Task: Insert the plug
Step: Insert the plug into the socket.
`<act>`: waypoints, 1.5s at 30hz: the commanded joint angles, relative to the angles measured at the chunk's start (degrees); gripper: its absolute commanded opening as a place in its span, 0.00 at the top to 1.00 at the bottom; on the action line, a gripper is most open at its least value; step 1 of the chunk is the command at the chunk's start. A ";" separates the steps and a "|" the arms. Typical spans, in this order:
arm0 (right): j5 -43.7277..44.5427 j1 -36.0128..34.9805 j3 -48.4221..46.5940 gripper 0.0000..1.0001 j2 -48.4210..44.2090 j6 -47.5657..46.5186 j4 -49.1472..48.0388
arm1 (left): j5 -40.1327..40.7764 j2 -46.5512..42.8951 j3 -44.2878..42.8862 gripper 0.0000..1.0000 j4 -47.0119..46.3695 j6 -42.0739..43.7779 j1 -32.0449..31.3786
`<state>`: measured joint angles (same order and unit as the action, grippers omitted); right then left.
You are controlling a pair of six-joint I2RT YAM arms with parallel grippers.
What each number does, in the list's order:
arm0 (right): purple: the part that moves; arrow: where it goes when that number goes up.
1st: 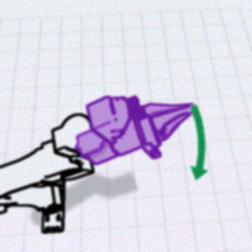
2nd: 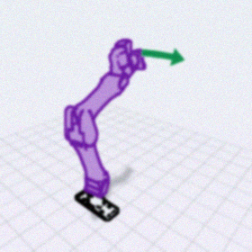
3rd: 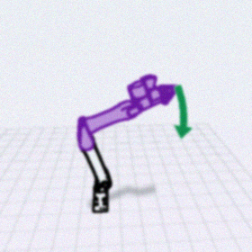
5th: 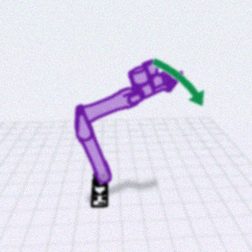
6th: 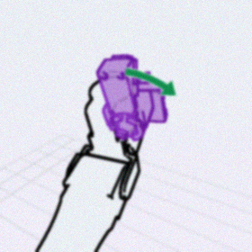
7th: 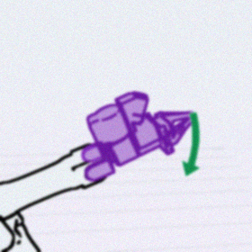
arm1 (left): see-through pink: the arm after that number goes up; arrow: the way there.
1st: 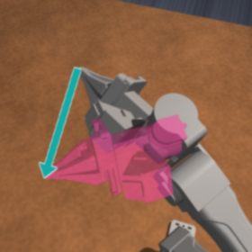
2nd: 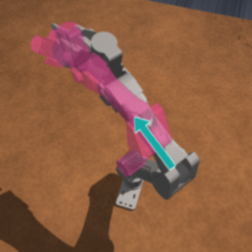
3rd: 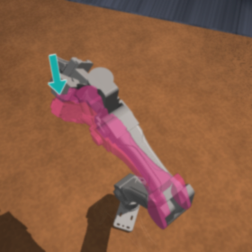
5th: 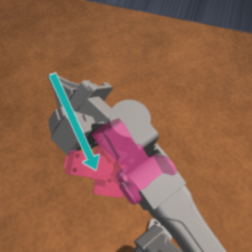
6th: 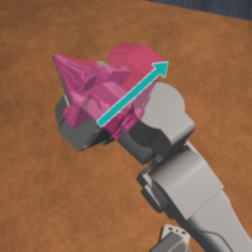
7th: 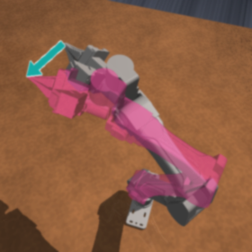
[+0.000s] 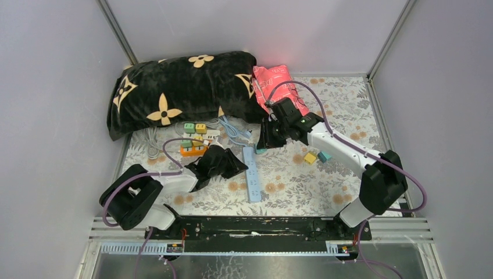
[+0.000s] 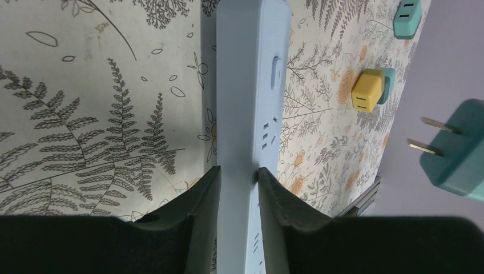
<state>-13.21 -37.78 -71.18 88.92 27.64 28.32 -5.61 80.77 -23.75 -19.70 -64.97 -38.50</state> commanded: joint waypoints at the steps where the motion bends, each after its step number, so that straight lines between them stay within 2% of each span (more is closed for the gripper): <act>1: -1.58 -1.42 -4.41 1.00 2.30 -0.28 2.69 | -1.66 1.81 1.69 0.65 -6.52 -2.44 0.45; 12: 4.76 -6.60 -10.95 1.00 10.13 -1.53 10.66 | -3.26 4.64 5.01 0.77 -12.60 -6.05 0.53; 22: 10.67 -9.20 -14.52 1.00 15.56 0.17 14.41 | -4.48 6.28 7.22 0.79 -17.03 -8.98 0.48; 45: 9.60 -9.13 -16.93 1.00 19.63 3.60 12.21 | -4.30 6.43 6.89 0.79 -16.77 -8.86 0.36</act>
<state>-3.70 -46.61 -85.80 108.57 29.85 41.25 -8.56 85.91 -17.50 -36.53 -73.91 -37.71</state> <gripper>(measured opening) 0.377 0.212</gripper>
